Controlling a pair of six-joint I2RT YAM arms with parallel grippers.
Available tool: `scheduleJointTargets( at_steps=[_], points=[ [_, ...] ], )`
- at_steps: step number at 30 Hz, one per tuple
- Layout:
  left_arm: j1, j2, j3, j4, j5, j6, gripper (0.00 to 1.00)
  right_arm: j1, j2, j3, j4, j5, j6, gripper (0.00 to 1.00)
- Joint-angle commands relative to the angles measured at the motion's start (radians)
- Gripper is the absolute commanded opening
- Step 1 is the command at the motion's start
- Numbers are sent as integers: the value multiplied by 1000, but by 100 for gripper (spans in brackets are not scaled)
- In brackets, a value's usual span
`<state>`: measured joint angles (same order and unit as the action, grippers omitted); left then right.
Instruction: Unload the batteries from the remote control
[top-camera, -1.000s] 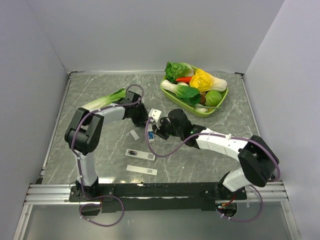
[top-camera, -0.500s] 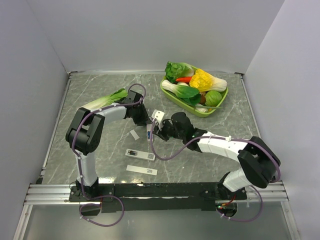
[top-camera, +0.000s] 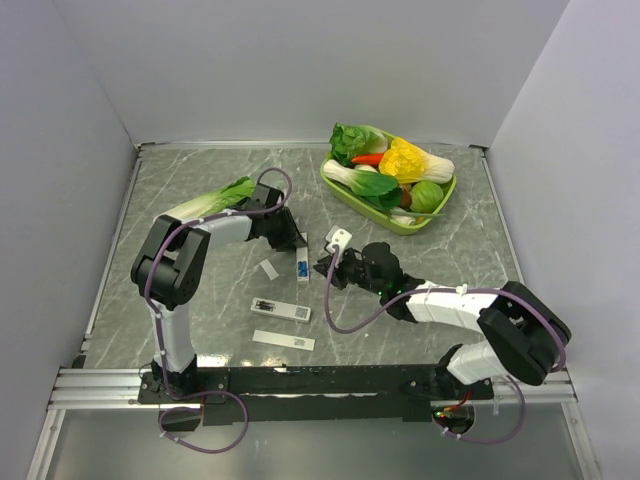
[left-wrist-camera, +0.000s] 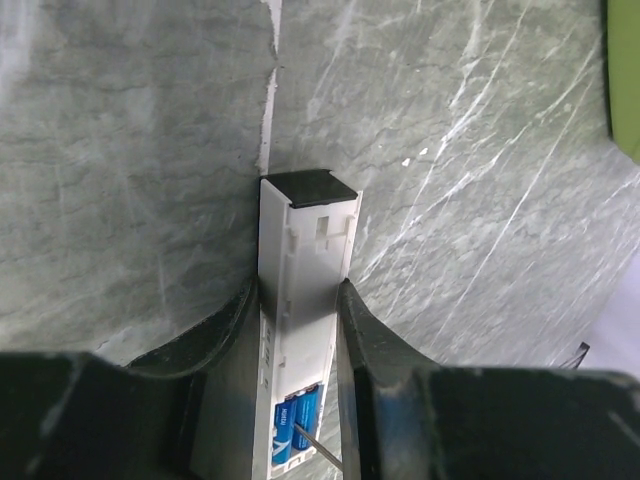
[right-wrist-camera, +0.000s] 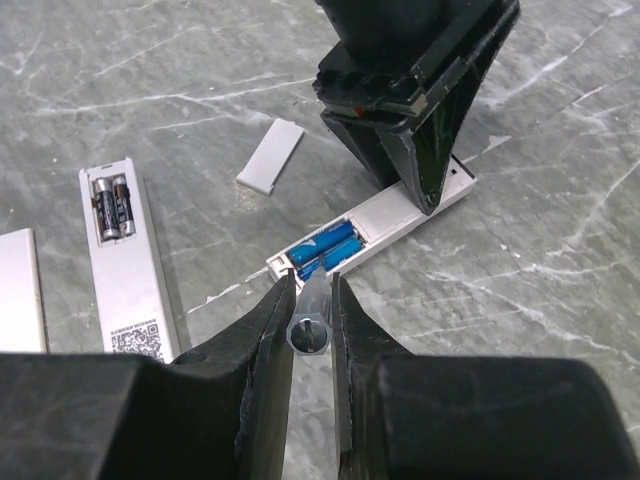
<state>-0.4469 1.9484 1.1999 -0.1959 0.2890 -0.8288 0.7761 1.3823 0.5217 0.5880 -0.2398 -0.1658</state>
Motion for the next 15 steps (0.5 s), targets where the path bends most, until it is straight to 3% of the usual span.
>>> scheduleJointTargets(
  at_steps=[1, 6, 15],
  points=[
    [-21, 83, -57, -37, 16, -6, 9, -6, 11, -74, -65, -6, 60, 0],
    [-21, 90, -57, -40, 18, -7, 9, -11, -3, -114, -17, -1, 98, 0],
    [-21, 93, -46, -45, 18, -6, 8, -12, -51, -74, -106, 27, 74, 0]
  ],
)
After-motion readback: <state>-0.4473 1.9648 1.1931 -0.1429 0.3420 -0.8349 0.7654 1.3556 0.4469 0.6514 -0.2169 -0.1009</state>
